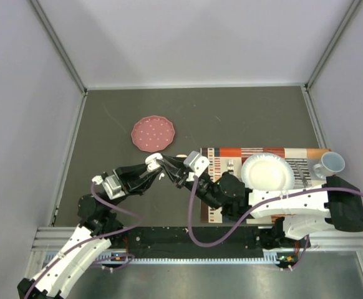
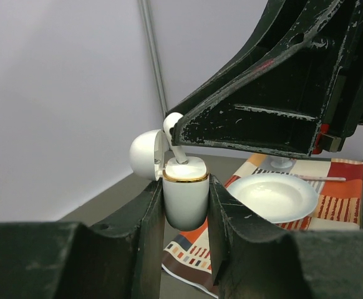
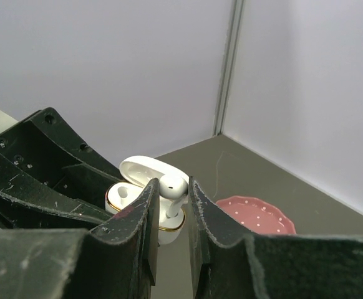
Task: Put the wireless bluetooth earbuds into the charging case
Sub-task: Insert the right earbud into the right side groove of the charging case.
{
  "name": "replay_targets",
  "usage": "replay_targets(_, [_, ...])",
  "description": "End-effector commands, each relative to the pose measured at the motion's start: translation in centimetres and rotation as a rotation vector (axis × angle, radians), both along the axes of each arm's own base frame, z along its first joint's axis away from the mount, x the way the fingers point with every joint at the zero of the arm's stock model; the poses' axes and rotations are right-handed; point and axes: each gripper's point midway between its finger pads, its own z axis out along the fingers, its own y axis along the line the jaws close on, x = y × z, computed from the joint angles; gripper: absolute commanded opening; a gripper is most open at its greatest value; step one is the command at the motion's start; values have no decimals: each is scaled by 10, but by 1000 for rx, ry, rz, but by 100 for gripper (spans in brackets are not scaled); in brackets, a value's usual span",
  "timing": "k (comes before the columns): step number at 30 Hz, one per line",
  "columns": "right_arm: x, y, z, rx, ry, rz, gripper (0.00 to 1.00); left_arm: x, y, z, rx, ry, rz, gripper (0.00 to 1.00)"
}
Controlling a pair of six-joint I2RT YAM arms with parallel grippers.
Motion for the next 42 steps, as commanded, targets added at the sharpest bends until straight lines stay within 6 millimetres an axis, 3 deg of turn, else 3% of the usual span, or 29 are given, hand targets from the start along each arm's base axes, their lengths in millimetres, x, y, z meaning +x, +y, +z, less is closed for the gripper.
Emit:
replay_targets(1, [1,1,-15,-63,-23,-16,0,-6,11,27,-83,-77,31,0])
replay_targets(13, [-2,6,-12,-94,-67,0,0,-3,10,28,-80,-67,33,0])
replay_targets(28, [-1,16,-25,-157,-52,14,0,0,12,26,-84,-52,48,0])
replay_targets(33, [0,14,-19,-138,-41,1,22,0,11,24,-80,-49,46,0])
replay_targets(36, [0,13,-15,-125,-22,3,26,0,11,25,-80,-49,47,0])
replay_targets(38, [0,11,-8,-100,-8,4,44,1,11,23,-76,-46,47,0])
replay_targets(40, [-2,10,-5,-84,0,15,47,1,11,23,-76,-46,51,0])
replay_targets(42, [-4,6,4,-56,2,26,60,2,11,22,-74,-44,53,0])
